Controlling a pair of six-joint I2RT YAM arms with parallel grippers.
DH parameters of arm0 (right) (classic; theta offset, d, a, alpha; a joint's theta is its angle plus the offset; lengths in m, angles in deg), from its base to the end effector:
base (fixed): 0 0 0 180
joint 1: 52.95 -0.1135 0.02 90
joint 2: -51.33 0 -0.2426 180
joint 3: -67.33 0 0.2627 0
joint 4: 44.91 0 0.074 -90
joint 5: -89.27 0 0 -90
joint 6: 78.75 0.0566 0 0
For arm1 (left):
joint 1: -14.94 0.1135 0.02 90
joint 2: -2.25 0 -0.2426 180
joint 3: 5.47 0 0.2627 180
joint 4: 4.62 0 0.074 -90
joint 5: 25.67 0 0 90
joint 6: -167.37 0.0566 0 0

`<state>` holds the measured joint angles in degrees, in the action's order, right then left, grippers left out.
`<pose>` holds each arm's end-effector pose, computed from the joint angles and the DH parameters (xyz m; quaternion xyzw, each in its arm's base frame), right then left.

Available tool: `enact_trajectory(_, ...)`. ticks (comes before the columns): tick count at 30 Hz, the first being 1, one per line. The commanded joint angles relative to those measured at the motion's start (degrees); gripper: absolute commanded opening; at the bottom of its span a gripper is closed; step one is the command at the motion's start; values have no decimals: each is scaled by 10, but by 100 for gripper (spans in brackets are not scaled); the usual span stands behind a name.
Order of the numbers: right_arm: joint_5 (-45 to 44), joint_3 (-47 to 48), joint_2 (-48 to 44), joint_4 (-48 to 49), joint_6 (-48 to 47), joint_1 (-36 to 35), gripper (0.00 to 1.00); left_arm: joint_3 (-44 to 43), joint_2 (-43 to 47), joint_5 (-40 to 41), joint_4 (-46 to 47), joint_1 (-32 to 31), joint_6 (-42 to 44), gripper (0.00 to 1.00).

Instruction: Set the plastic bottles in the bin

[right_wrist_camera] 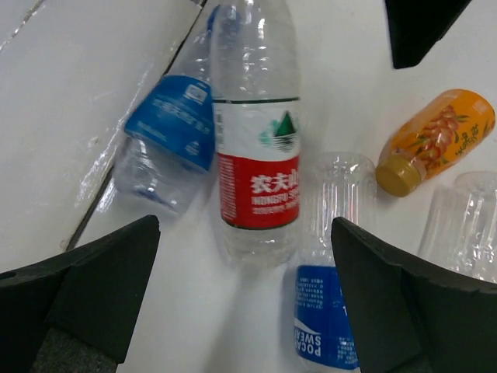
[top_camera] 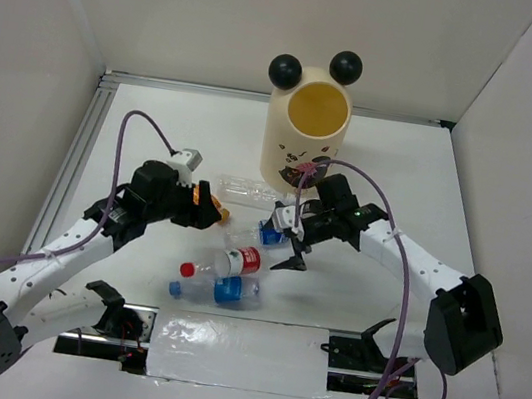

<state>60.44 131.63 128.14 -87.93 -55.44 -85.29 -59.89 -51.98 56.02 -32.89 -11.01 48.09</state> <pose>0.2087 0.1908 0.2093 -0.7232 0.4192 0.3890 0.3872 0.2262 -0.1192 0.2500 0.0124 0.8560 -0.2929 0.4258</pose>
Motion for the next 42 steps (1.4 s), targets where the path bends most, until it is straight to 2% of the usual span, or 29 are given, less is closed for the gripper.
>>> enact_trajectory(1,-39,23,8,86,103,-21,97,6,22,51,-25,-13,-29,80)
enact_trajectory(5,-151,23,26,151,190,-33,92,1,41,89,-20,-13,-34,90)
enact_trajectory(17,-314,60,107,156,121,-47,91,32,1,113,-3,-18,-56,90)
enact_trajectory(27,-357,102,186,138,114,-115,91,20,53,150,-49,-18,-56,90)
enact_trajectory(32,-390,139,235,107,120,-115,87,32,81,155,-64,-18,-61,90)
enact_trajectory(40,-429,114,254,115,110,-92,84,54,94,161,-64,-18,-73,90)
enact_trajectory(42,-429,107,249,104,110,-92,79,54,87,161,-64,-18,-73,90)
